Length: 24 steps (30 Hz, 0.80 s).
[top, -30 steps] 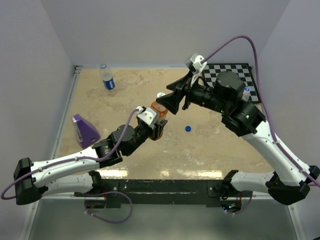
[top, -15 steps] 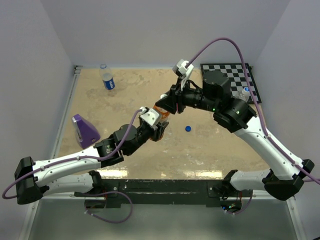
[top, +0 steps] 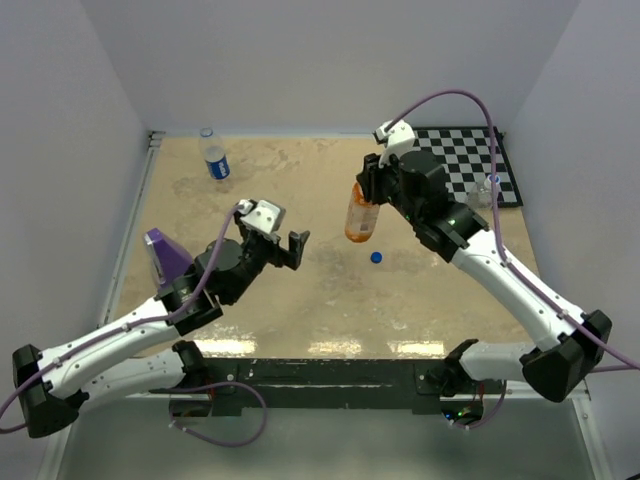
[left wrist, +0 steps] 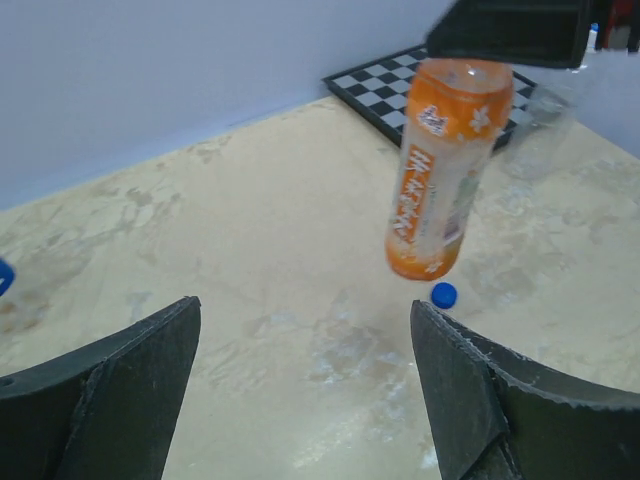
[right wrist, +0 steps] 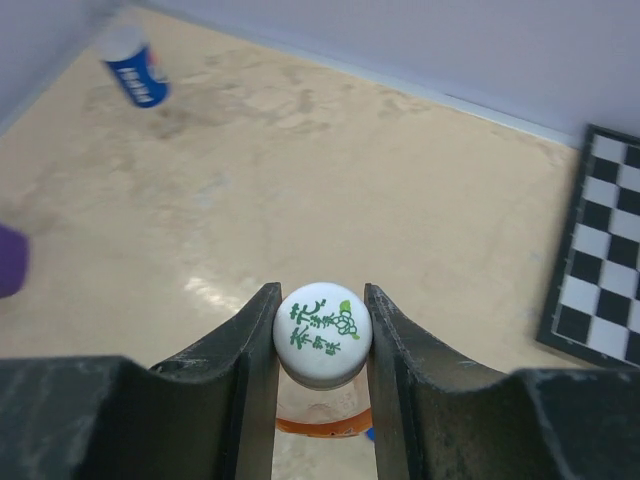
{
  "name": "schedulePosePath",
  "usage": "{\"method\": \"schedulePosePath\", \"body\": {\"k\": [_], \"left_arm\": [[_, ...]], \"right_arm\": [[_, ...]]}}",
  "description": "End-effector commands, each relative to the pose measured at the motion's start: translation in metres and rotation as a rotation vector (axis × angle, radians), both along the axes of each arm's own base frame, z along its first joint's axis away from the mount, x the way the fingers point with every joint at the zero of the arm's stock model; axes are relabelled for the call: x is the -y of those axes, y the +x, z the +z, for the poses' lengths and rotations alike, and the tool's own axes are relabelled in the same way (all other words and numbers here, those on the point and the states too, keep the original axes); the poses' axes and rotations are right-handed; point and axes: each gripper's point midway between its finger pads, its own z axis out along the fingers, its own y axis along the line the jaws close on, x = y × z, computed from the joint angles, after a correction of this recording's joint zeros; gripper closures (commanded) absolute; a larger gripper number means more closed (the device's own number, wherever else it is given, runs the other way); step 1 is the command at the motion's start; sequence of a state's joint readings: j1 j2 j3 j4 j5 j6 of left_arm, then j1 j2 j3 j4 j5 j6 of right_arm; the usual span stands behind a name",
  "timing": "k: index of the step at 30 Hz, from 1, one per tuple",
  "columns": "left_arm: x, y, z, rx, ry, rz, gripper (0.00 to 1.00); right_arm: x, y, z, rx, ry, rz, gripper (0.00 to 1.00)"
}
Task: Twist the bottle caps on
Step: Place the plastic bottle at the center of the board.
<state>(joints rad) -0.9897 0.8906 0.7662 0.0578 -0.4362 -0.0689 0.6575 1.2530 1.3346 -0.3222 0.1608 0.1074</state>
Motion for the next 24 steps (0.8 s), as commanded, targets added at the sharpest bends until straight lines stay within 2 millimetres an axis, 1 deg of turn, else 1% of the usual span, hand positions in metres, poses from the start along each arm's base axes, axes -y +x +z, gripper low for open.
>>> {"method": "schedulePosePath", "body": {"k": [1,2,3,5,8,9,11,13,16,18,21,22,24], "left_arm": [[-0.048,0.008,0.001,0.004,0.050,0.140,0.10],[-0.058,0.009,0.003,0.015,0.065,0.175,0.10],[-0.065,0.010,0.004,0.024,0.080,0.200,0.10],[-0.084,0.012,0.005,0.062,0.135,0.262,0.10],[-0.108,0.017,-0.010,0.085,0.198,0.374,0.10],[-0.111,0.017,-0.015,0.081,0.202,0.376,0.10],[-0.114,0.018,-0.014,0.079,0.181,0.382,0.11],[-0.124,0.020,-0.013,0.082,0.186,0.422,0.11],[-0.132,0.022,-0.014,0.077,0.185,0.453,0.11],[-0.136,0.023,-0.014,0.076,0.183,0.467,0.12],[-0.140,0.025,-0.016,0.072,0.195,0.484,0.12],[-0.139,0.025,-0.016,0.072,0.196,0.479,0.12],[-0.138,0.026,-0.017,0.069,0.195,0.473,0.12]], "right_arm": [[0.042,0.051,0.000,0.150,0.012,-0.310,1.00],[0.048,0.058,-0.012,0.146,-0.012,-0.347,1.00],[0.054,0.068,-0.014,0.170,-0.003,-0.385,1.00],[0.064,0.083,-0.028,0.187,-0.014,-0.444,1.00],[0.079,0.104,-0.045,0.209,-0.012,-0.507,1.00],[0.083,0.109,-0.052,0.210,-0.019,-0.524,1.00],[0.092,0.119,-0.062,0.217,-0.027,-0.562,1.00],[0.099,0.129,-0.073,0.218,-0.037,-0.585,1.00],[0.116,0.142,-0.078,0.227,-0.041,-0.638,1.00],[0.123,0.148,-0.080,0.218,-0.047,-0.655,1.00],[0.126,0.148,-0.078,0.214,-0.053,-0.650,1.00],[0.124,0.147,-0.074,0.209,-0.047,-0.632,1.00],[0.120,0.142,-0.074,0.181,-0.049,-0.602,1.00]]}}
